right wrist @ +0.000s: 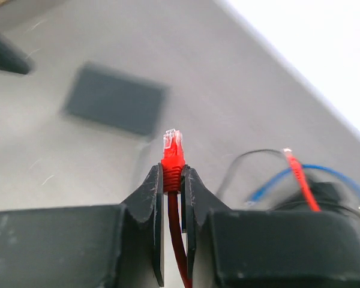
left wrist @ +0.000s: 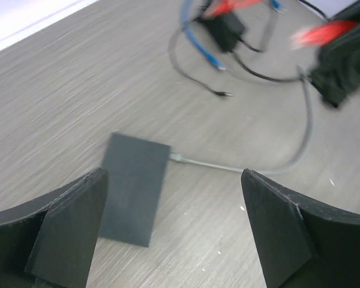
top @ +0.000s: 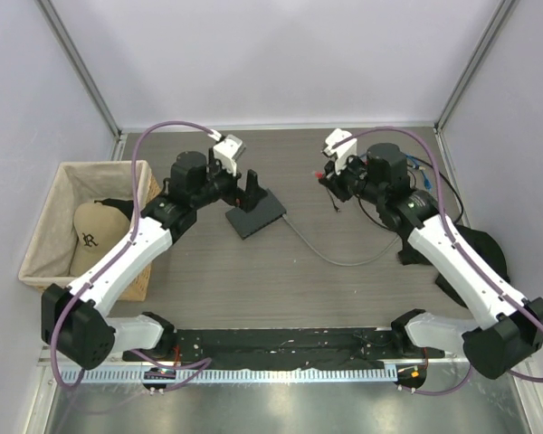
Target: Insert the plug into the switch port
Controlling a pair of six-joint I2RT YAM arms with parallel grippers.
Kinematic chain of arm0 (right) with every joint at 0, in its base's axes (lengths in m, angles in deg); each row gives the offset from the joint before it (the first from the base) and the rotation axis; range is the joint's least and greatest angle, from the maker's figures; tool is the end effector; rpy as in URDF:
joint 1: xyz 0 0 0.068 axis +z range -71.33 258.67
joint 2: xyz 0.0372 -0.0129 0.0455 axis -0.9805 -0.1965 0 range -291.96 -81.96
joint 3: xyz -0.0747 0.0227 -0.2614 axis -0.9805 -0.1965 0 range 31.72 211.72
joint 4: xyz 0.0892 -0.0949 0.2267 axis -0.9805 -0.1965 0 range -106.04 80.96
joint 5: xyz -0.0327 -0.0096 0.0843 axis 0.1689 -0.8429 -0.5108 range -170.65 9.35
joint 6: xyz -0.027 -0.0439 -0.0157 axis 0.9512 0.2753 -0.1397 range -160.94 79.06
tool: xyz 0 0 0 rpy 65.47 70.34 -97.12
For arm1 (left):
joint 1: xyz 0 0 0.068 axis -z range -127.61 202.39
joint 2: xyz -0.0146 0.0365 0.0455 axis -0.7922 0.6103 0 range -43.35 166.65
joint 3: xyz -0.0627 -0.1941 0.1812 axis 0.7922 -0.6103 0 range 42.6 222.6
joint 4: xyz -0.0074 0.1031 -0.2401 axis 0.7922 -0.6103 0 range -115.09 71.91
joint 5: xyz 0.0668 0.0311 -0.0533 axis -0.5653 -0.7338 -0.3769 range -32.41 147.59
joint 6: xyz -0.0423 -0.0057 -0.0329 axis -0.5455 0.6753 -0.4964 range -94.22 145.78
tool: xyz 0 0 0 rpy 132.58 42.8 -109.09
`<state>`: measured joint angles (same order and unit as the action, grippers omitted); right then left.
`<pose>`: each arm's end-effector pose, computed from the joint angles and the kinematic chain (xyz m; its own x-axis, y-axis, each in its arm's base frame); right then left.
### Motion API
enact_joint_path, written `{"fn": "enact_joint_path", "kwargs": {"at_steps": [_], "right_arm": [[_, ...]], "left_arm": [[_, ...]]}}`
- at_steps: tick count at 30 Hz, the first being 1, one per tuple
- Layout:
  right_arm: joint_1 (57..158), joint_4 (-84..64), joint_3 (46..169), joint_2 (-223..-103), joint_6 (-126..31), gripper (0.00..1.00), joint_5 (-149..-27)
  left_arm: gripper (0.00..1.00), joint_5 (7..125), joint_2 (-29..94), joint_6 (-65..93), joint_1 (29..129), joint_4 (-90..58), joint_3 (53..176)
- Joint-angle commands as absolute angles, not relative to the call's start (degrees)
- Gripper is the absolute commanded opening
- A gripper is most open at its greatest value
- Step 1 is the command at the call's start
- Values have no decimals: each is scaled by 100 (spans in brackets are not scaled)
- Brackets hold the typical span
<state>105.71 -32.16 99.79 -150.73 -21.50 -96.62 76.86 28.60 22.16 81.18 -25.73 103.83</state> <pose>0.2352 0.1311 0.3729 -0.1191 -0.4201 -0.8997 -0.7433 0.6385 -0.1997 0.2503 -0.1510 0.3440 -0.3215 0.1087 -0.9407 0.7103 0.6847 -0.1636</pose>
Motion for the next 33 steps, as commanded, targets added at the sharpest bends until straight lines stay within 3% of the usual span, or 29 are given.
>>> {"fn": "enact_joint_path", "kwargs": {"at_steps": [1, 6, 15, 25, 33], "right_arm": [[10600, -1332, 9195, -14796, -2502, 1, -8206], [10810, 183, 7781, -15199, -3564, 1, -8583], [11733, 3233, 6082, -16386, -4796, 1, -7477], [12208, 4895, 6098, -17810, -5061, 1, -6870], [12358, 5230, 6344, -18434, -5026, 1, -6457]], "left_arm": [[97, 6501, 3100, 1349, 7893, -2476, 10245], [100, 6137, 3750, 629, 7691, -2819, 10473], [100, 6111, 5585, 416, 7524, -3206, 11581], [100, 5829, 7028, 1206, 7515, -3478, 12934], [99, 6277, 7460, 1331, 7515, -3672, 13155]]}}
